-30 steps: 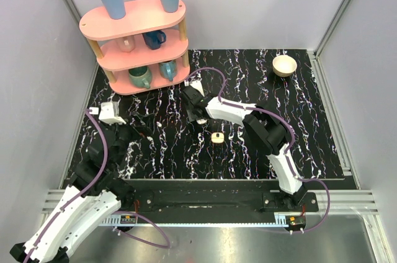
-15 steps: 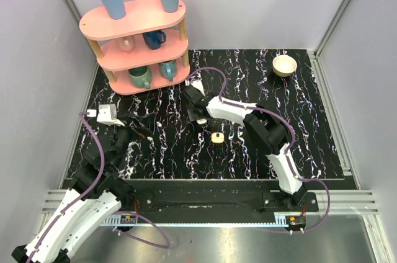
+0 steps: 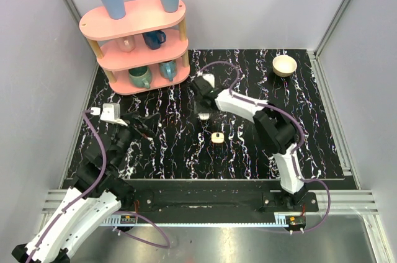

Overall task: Insert the wireless bluetooth earbuds into the charging case
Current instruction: Pick up the charging case from the center of the board, then pass from the right arm to the left

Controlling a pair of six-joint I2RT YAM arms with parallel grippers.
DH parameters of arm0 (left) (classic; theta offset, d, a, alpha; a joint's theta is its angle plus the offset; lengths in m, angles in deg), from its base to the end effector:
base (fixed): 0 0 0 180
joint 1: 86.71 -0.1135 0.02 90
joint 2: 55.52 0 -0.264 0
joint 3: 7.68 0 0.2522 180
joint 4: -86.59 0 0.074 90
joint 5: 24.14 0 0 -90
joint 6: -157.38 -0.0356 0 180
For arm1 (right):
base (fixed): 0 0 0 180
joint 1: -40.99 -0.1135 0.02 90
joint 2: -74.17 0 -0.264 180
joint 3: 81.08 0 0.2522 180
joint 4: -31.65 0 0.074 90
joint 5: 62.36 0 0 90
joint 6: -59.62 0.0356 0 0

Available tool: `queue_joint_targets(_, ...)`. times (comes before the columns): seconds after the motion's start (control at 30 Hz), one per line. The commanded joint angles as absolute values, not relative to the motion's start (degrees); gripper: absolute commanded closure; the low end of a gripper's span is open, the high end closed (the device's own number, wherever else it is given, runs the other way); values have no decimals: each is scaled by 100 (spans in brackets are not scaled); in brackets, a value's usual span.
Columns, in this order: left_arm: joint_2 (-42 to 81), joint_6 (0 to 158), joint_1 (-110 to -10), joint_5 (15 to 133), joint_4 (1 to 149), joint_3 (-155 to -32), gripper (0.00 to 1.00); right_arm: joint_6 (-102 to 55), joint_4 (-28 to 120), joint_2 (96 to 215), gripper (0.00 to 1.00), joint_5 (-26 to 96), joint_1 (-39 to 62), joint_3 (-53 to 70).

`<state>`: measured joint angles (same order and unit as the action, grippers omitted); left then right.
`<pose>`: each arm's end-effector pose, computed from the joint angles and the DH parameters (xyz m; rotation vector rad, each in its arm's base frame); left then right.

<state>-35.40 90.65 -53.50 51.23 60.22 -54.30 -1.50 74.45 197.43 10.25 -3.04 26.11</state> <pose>0.0938 -0.0507 0.3171 -0.0658 1.5962 -0.5722 0.3402 0.3141 0.1720 -0.2265 2.5200 0.1074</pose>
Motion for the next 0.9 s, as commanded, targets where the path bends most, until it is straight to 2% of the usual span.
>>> queue_joint_targets(0.0,-3504,8672,-5375,5575,6858,-5222,1,942,7213,18327,71,1393,-6,2664)
queue_joint_targets(0.23,-3294,8338,-5375,5803,8440,-4632,1,2795,6116,16936,75,1517,-32,1847)
queue_joint_targets(0.5,-2020,8013,-5200,5945,10549,-4517,1,3851,5570,16022,73,1314,-137,1425)
queue_joint_targets(0.6,-1756,7819,-5050,5865,11217,-4596,1,3949,5377,15802,74,1077,-243,1267)
queue_joint_targets(0.87,-1097,7995,-4900,6340,12028,-4781,1,4081,4849,15722,74,1366,-287,1108)
